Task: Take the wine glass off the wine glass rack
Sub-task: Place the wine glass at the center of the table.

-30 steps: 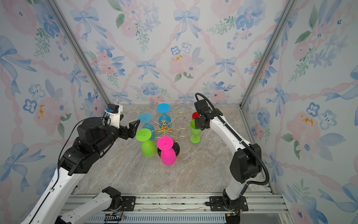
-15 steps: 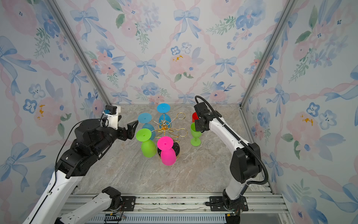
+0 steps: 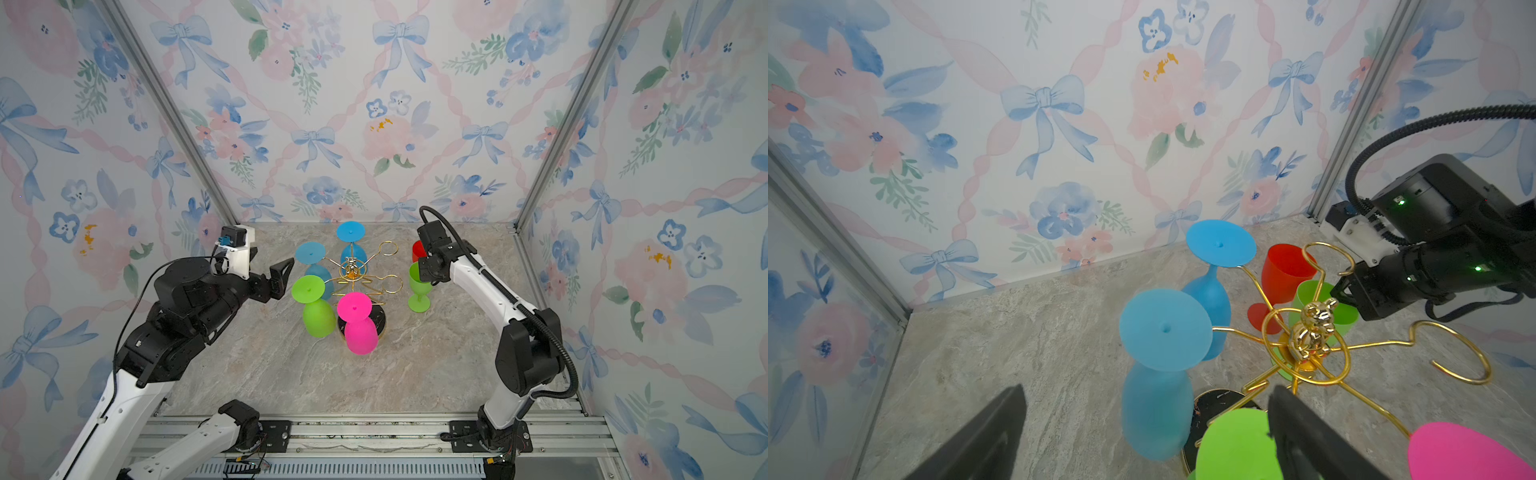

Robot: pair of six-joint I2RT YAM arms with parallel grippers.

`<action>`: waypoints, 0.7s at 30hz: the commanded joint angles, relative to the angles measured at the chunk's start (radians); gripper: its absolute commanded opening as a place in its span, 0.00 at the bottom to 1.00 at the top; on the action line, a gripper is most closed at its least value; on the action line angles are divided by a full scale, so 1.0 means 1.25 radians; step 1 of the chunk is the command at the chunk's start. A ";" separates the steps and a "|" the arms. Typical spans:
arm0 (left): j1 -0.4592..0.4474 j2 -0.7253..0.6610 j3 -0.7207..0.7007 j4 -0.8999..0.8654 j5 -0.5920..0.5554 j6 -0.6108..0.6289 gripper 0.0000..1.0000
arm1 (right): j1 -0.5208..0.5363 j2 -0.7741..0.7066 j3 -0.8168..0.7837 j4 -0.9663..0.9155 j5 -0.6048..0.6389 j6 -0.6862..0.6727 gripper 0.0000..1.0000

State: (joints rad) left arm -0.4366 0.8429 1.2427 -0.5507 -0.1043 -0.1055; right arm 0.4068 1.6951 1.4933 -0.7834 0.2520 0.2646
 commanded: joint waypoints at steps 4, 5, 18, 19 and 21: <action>0.007 -0.013 0.004 -0.017 -0.009 0.013 0.93 | -0.009 -0.028 -0.013 -0.008 0.013 0.007 0.12; 0.007 -0.012 0.004 -0.017 -0.008 0.013 0.93 | -0.009 -0.028 -0.013 -0.008 0.013 0.006 0.14; 0.009 -0.009 -0.012 -0.016 -0.017 0.014 0.93 | -0.009 -0.129 0.015 -0.063 0.021 0.008 0.42; 0.009 -0.009 -0.013 -0.016 -0.018 0.013 0.93 | -0.008 -0.144 0.018 -0.068 0.021 0.006 0.46; 0.009 -0.009 -0.014 -0.015 -0.023 0.012 0.93 | -0.006 -0.174 0.016 -0.075 0.021 0.004 0.51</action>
State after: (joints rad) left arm -0.4362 0.8383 1.2369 -0.5571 -0.1150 -0.1055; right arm 0.4004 1.5368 1.4902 -0.8288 0.2611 0.2729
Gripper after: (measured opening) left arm 0.927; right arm 0.503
